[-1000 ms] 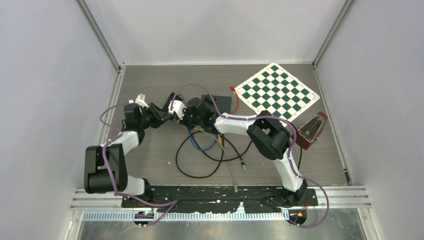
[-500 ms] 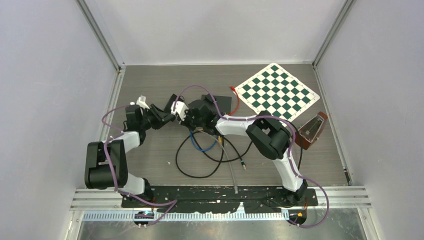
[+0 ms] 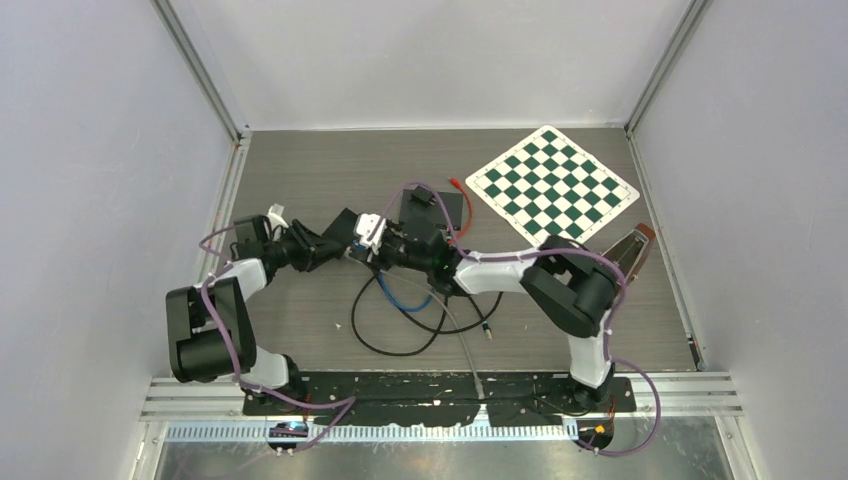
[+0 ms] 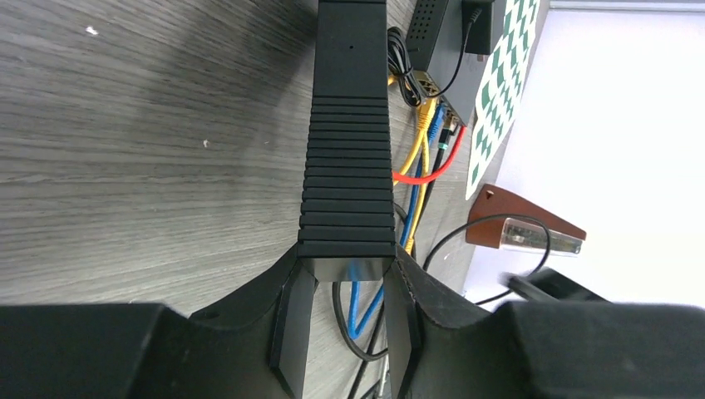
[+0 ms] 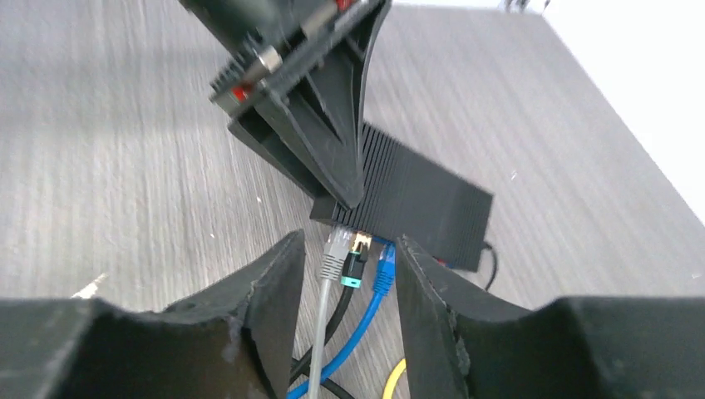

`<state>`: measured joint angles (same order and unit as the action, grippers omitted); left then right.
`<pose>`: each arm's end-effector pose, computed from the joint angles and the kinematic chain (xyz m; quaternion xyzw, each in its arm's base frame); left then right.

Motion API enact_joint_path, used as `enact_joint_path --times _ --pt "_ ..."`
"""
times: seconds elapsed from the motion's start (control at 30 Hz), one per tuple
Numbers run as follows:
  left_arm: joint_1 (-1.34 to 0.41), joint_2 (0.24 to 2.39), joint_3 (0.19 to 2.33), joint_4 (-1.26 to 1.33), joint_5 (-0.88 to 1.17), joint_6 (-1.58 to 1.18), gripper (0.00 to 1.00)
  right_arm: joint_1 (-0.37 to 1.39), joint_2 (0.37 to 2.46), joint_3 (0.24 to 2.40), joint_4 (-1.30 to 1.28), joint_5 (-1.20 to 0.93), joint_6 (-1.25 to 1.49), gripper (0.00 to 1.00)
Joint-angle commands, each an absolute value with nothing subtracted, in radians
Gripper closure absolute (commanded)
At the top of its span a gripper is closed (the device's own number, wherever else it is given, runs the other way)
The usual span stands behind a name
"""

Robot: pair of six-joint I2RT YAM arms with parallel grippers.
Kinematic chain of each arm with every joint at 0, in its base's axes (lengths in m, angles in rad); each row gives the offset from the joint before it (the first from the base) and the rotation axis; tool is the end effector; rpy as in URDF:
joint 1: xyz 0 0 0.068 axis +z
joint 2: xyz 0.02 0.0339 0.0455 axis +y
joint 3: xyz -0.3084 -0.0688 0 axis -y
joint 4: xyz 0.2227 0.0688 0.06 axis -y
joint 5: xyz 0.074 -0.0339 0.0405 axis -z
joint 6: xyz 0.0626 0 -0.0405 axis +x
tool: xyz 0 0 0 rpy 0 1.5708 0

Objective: Insert the plug into the switch port
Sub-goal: Insert the connector into the switch port, then place the switch port at the center of the board.

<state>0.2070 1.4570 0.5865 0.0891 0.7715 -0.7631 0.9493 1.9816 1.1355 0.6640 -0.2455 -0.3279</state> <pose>0.2622 0.0105 0.2046 -0.2708 0.8241 -0.4318 0.2473 0.2602 0.3895 0.2449 -0.5175 0.5657 0.2837 0.5759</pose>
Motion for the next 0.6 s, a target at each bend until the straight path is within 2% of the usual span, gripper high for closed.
enact_joint_path --times 0.0,0.1,0.2,0.5,0.57 --pt "0.248 1.445 0.653 -0.033 0.844 -0.717 1.00 0.948 1.803 1.042 0.842 -0.266 -0.314 0.46" --pt "0.285 1.469 0.698 -0.058 0.840 -0.709 1.00 0.942 1.704 0.976 0.795 -0.248 -0.281 0.36" --pt "0.329 1.502 0.753 -0.123 0.787 -0.656 1.00 0.929 1.614 0.957 0.713 -0.205 -0.203 0.31" --pt "0.364 1.652 0.921 -0.094 0.766 -0.648 1.00 0.927 1.465 0.961 0.500 -0.116 -0.080 0.28" --pt "0.371 1.705 0.961 -0.109 0.760 -0.631 0.94 0.928 1.443 0.956 0.471 -0.087 -0.044 0.28"
